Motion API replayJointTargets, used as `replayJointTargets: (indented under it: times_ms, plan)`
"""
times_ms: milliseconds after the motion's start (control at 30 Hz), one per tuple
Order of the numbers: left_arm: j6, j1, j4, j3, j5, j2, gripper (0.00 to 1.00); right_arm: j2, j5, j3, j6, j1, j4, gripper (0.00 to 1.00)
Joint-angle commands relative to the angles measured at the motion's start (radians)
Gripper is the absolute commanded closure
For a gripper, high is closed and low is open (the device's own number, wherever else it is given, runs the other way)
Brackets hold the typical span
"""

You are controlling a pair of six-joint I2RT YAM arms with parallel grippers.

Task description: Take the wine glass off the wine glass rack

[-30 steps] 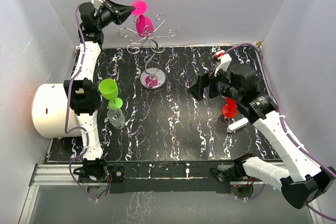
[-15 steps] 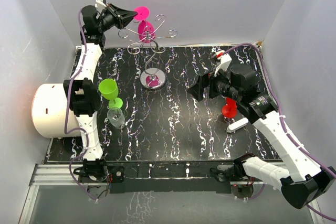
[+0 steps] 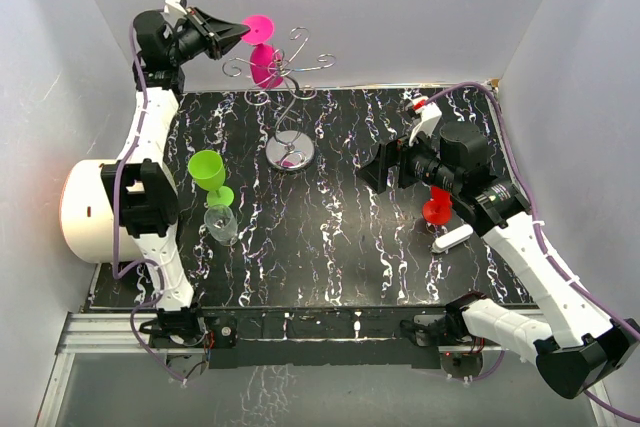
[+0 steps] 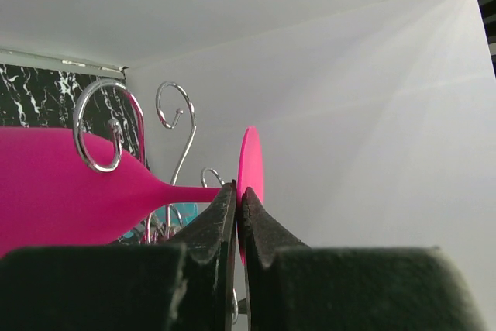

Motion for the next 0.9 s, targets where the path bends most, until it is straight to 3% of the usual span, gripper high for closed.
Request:
replayJointTargets:
  times_ms: [0, 200, 567, 767, 867]
  plan:
    - [-0.010, 0.039, 0.066, -0.053, 0.053, -0.116, 1.00, -0.023, -0.007, 0.012, 0.006, 0.004, 0.057, 0.02]
    - [-0.016, 0.092, 0.090, -0.115, 0.095, -0.159, 1.00, -0.013, -0.024, 0.014, 0.021, 0.004, 0.070, 0.02]
    - [-0.067, 0.288, 0.180, -0.208, 0.115, -0.254, 1.00, 0.006, -0.042, 0.028, 0.049, 0.004, 0.092, 0.02]
    - [-0.045, 0.294, 0.225, -0.212, 0.097, -0.376, 1.00, 0.033, -0.090, 0.053, 0.103, 0.003, 0.111, 0.02]
    - [-0.057, 0.294, 0.322, -0.232, 0.111, -0.464, 1.00, 0.032, -0.108, 0.062, 0.137, 0.003, 0.131, 0.02]
